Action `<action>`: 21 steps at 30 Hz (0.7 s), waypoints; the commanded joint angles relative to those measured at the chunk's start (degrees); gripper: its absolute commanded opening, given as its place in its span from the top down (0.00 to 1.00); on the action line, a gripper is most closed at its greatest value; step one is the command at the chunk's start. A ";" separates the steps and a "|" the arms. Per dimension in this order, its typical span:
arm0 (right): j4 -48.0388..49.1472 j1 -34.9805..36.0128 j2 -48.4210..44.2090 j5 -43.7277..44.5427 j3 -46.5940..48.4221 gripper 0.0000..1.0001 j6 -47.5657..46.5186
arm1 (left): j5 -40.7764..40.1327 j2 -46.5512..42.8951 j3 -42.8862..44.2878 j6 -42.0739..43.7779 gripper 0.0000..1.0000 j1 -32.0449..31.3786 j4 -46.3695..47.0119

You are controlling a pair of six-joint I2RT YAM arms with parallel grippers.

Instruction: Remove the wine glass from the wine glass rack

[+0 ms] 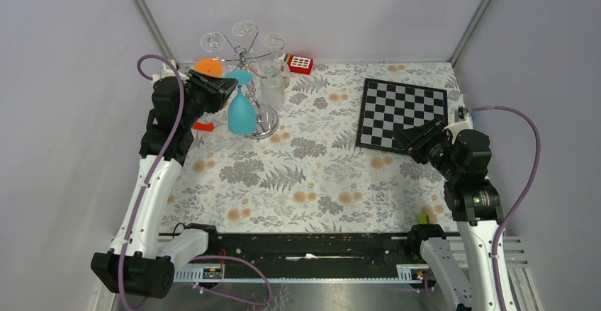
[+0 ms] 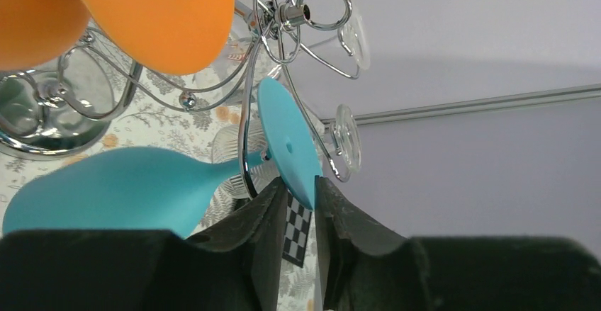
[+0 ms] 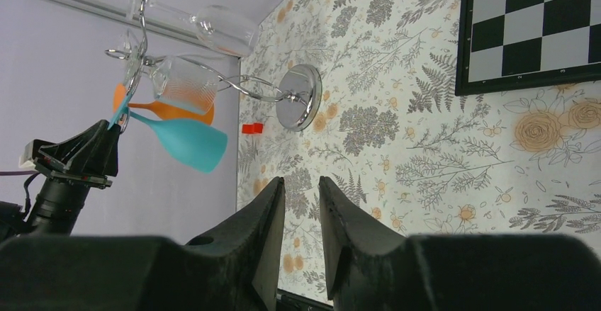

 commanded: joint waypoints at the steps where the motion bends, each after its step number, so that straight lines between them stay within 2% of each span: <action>1: 0.91 -0.13 -0.11 1.51 -0.16 0.68 -0.81 | -0.58 -0.01 -2.04 -5.18 0.70 0.43 4.15; 3: 0.90 -0.11 -0.24 1.62 -0.11 0.68 -0.96 | -1.72 -0.42 -3.43 -6.93 0.66 0.51 4.89; 7: 0.90 -0.15 -0.30 1.71 -0.33 0.68 -0.96 | -4.22 -1.99 -6.08 -9.61 0.65 0.51 6.49; 16: 0.85 -0.11 -0.42 2.18 0.00 0.68 -1.07 | -8.24 -4.14 -7.06 -12.38 0.60 0.58 3.99; 19: 0.82 -0.11 -0.48 2.20 -0.13 0.68 -1.06 | -8.21 -3.49 -6.80 -12.25 0.62 0.60 3.50; 21: 0.70 -0.14 -0.64 2.17 -0.23 0.68 -0.96 | -7.70 -2.94 -6.55 -11.77 0.68 0.60 3.34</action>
